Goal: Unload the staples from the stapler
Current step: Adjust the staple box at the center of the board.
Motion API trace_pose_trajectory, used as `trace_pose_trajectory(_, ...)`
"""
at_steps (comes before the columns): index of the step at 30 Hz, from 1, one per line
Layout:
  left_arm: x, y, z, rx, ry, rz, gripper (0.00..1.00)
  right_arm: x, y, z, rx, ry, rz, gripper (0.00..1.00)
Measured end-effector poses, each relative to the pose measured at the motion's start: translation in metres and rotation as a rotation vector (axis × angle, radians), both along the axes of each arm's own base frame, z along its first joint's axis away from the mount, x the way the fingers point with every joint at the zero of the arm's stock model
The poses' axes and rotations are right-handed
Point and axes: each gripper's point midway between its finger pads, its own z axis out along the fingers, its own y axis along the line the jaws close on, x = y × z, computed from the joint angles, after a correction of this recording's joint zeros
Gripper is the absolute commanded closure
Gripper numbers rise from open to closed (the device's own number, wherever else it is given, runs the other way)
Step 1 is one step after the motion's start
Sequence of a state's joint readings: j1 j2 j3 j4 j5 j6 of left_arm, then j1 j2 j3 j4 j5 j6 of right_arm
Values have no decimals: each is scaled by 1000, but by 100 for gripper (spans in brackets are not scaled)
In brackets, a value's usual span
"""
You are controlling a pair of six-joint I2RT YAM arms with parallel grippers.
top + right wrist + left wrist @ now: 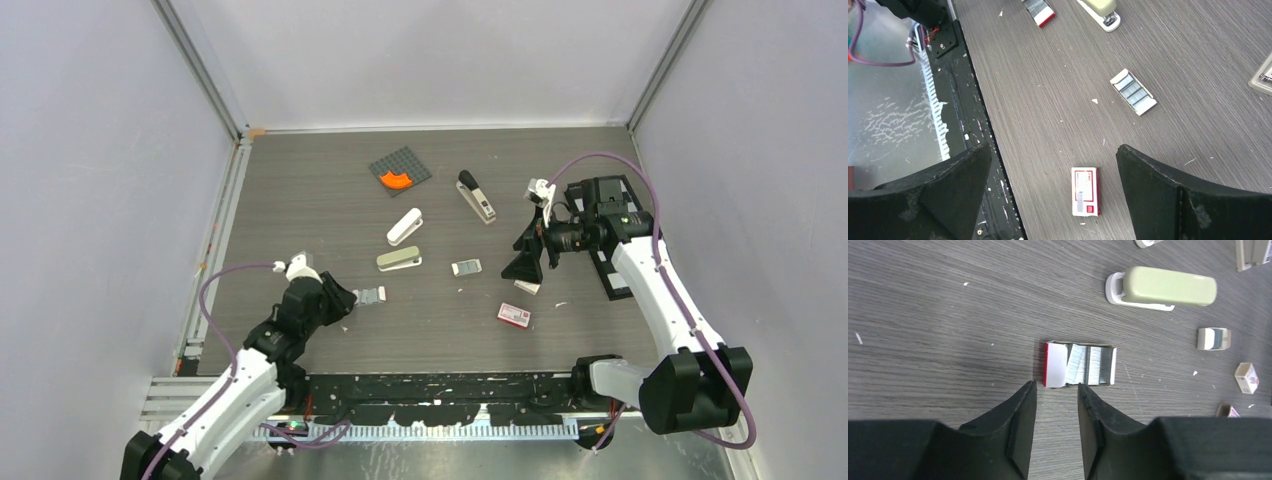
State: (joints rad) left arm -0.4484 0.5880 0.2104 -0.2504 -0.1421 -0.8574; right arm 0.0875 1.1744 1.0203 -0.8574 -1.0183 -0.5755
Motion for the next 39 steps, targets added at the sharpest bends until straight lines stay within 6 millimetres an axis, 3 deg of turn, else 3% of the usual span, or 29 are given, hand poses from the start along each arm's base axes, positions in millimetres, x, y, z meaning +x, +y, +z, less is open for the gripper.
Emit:
trace_pose_trajectory(18, 9, 2, -29, 76, 78, 5, 75, 4, -5, -9, -41, -3, -4, 0)
trace_pose_trajectory(24, 21, -6, -27, 55, 48, -5, 82, 4, -5, -10, -44, -8, -2, 0)
trace_pose_trajectory(39, 23, -19, -26, 40, 37, -89, 83, 5, -7, -18, -73, -9, 2, 0)
